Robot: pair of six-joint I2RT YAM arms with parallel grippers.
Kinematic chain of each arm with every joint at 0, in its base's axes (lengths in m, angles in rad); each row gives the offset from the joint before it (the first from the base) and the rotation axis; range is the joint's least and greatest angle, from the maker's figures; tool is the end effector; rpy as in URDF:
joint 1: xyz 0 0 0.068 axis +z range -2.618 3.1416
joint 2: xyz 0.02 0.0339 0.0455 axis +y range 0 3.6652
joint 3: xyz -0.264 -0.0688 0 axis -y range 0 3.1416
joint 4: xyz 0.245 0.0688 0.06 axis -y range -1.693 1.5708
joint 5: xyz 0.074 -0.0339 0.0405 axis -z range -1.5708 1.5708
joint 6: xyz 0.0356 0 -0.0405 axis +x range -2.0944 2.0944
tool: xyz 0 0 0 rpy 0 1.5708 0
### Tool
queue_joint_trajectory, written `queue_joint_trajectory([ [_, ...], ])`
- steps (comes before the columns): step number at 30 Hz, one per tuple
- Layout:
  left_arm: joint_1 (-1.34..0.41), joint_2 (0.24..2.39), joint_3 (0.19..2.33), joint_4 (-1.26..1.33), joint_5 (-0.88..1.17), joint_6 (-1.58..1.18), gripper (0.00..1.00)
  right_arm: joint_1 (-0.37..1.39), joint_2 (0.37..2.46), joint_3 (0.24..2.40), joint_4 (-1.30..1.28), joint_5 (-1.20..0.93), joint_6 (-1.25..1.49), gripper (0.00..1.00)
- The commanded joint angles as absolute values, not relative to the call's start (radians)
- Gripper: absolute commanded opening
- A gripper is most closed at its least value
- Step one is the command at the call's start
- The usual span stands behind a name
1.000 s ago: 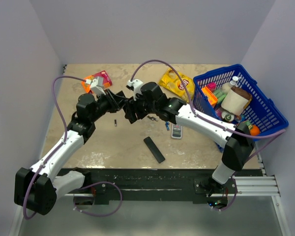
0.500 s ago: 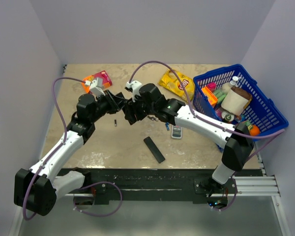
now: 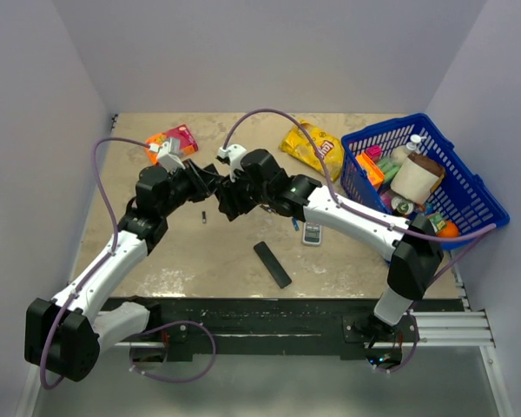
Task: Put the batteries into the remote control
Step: Remove the battery cover from the remote control.
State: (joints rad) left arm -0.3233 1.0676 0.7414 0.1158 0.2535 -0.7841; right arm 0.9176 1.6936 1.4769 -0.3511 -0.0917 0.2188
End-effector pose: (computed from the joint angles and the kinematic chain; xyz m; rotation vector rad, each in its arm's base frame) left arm 0.2343 -0.0879 0.3005 -0.2409 1.8769 -1.0048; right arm 0.2385 0.3171 0.3226 -0.8174 2.0793 0.7453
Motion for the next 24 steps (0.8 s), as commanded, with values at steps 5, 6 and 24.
queue_joint_trajectory([
  [5, -0.33, 1.042, 0.801, 0.153, 0.256, -0.801, 0.0, 0.933, 1.692, 1.514, -0.353, -0.101, 0.203, 0.4],
  [6, -0.328, 1.04, 0.804, 0.15, 0.255, -0.802, 0.0, 0.933, 1.69, 1.513, -0.356, -0.101, 0.201, 0.37],
  [24, -0.265, 1.083, 0.896, 0.179, 0.017, -0.71, 0.0, 0.939, 1.602, 1.301, -0.41, -0.138, 0.163, 0.23],
])
